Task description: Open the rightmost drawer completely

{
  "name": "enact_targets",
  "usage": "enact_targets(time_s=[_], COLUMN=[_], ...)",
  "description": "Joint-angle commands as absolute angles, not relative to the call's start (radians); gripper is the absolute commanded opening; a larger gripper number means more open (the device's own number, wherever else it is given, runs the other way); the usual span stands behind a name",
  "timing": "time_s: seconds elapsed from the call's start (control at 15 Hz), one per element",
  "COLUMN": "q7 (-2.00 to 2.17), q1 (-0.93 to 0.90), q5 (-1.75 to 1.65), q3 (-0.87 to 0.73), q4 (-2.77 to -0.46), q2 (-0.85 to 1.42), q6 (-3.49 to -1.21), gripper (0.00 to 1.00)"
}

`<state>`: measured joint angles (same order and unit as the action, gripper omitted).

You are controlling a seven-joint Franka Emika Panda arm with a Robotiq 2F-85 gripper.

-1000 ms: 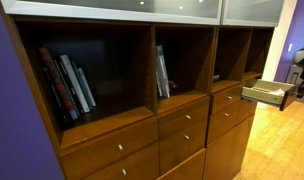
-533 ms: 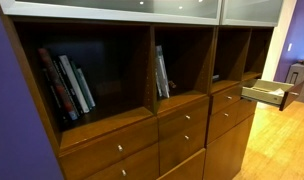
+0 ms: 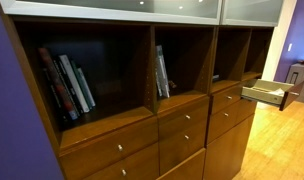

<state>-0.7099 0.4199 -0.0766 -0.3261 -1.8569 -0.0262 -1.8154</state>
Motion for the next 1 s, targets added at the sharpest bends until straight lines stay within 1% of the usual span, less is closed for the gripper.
enact_targets(time_s=[0.0, 0.27, 0.47, 0.53, 0.93], q7=[-0.511, -0.355, -0.232, -0.304, -0.298], q1=[0.361, 0.314, 0.311, 0.307, 0.309], q5=[-0.022, 0.033, 0.090, 0.050, 0.051], q3=[-0.319, -0.317, -0.323, -0.314, -0.313], q4=[-1.781, -1.616, -1.492, -1.601, -1.584], q2=[-0.084, -0.022, 0.059, -0.018, 0.003], q6=[-1.704, -1.626, -1.535, -1.610, -1.602], gripper=[1.00, 1.00, 1.00, 1.00, 1.00])
